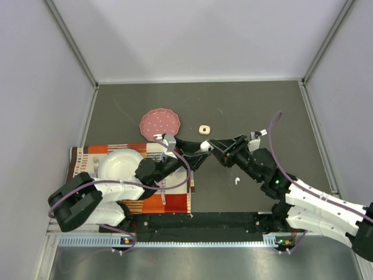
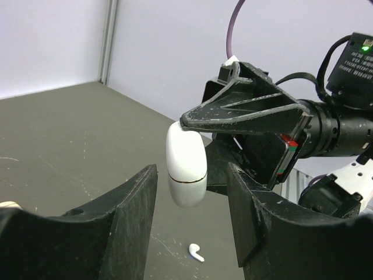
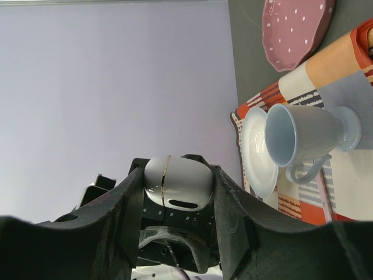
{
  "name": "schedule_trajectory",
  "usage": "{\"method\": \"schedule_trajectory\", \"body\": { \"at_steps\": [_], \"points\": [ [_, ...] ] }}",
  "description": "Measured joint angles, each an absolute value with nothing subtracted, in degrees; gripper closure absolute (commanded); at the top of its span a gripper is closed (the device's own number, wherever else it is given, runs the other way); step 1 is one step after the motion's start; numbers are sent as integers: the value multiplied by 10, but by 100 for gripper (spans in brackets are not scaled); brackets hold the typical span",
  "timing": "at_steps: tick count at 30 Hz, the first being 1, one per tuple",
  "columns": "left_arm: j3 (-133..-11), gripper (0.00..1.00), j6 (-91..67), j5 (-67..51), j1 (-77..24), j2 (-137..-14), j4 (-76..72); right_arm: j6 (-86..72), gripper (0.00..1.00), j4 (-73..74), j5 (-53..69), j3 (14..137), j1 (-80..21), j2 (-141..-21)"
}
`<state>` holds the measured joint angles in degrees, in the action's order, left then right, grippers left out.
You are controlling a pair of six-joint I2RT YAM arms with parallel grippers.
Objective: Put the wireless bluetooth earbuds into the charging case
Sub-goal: Pass from the right arm to the left
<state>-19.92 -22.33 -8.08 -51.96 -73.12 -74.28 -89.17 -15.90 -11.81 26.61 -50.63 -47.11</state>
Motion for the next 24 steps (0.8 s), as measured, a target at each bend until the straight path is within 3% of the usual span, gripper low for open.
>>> {"method": "schedule_trajectory", "body": {
  "at_steps": [14,24],
  "points": [
    [-218,53,-235,-80,-522,-794,-751,-891,100,-161,-110,266,-506,-485],
    [-218,68,-237,-72,-524,-794,-754,-891,100,-161,-111,266,-506,-485]
  ]
}}
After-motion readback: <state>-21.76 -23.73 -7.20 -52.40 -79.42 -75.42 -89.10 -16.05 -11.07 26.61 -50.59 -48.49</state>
